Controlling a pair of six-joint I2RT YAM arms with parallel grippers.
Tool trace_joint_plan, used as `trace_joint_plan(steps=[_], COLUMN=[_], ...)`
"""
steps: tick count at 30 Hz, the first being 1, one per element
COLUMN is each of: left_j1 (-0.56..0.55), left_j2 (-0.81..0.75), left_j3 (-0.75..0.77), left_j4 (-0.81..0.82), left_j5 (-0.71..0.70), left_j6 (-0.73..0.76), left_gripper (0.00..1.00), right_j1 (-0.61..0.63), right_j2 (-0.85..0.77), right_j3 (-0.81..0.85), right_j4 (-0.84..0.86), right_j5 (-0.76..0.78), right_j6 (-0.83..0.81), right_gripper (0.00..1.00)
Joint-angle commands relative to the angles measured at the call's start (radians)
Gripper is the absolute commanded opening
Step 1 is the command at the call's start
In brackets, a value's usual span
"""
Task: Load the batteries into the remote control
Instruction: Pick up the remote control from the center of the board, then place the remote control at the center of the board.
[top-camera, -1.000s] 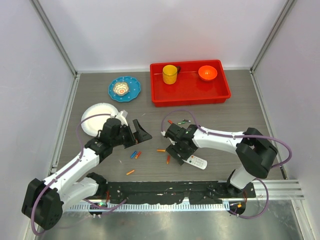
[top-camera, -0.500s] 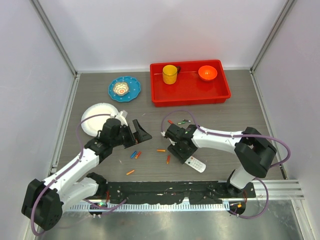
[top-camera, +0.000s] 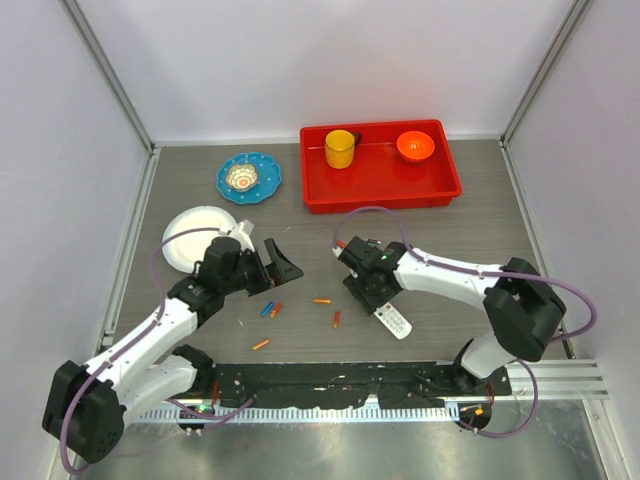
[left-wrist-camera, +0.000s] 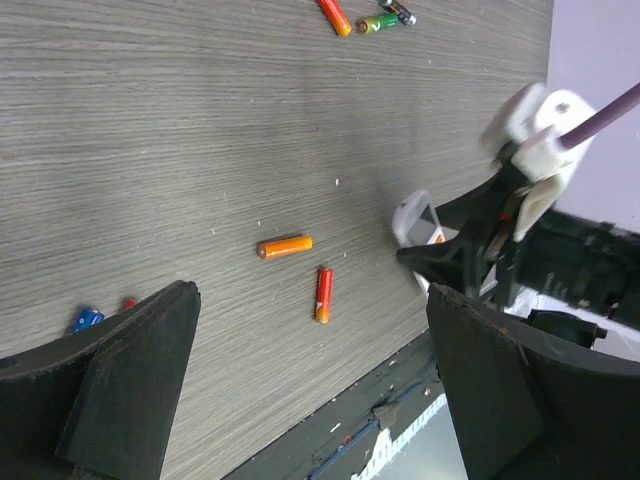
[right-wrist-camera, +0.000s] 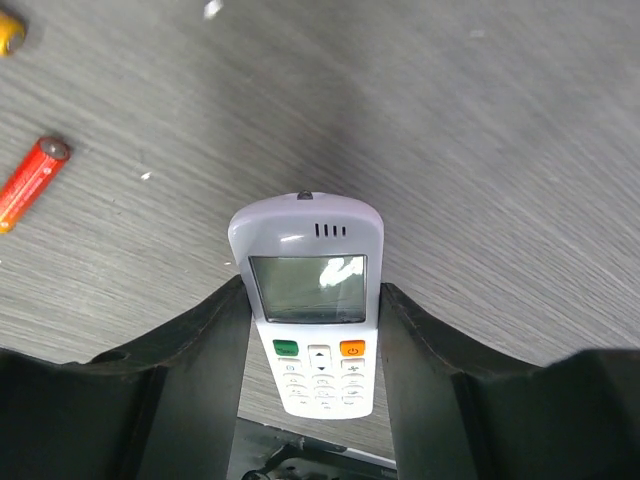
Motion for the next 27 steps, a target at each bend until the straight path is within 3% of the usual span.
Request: trace_joint_plan(steps=[1,3,8,16,19,23,27], left_j1=[0.000,0.000,0.000,0.000,-0.002,-0.006,-0.040], left_j2=[-0.032,-0.040,-0.040,-0.034,-0.024,-0.004,0.017], left_j3=[0.012,0.014,0.018,0.046,0.057,0.066,0.090], left_j4=[0.014,0.007,-0.006,-0.098,-0.111,-0.104,-0.107], left_j5=[-0.029,-0.041,-0.085,-0.194,-0.208,-0.207,-0.231], left_j6=[-0.007,-0.009,-0.022,-0.041,-0.041,-0.032,-0.004], left_gripper=[1.00,1.00,1.00,1.00,0.98,0.93,0.92], right_j1=[-0.051,-0.065,-0.070,-0.080,-0.103,-0.111,-0.109], right_j2=[-0.116,-0.135,-0.133,-0.084,-0.081,-0.058,-0.043], right_j3=[0.053,0.074,0.120,0.122,0.079,0.004,-0.039], right_j4=[0.031,0.041,0.099,0.216,0.257,0.349,0.364], right_j5=[0.055,0.095,0.156,0.188,0.137,0.051,0.061], right_j6=[0.077,0.138,0.305,0.675,0.784,0.865,0.927], right_gripper=[0.32,0.29,0.01,0.01,0.01,0.01,0.01])
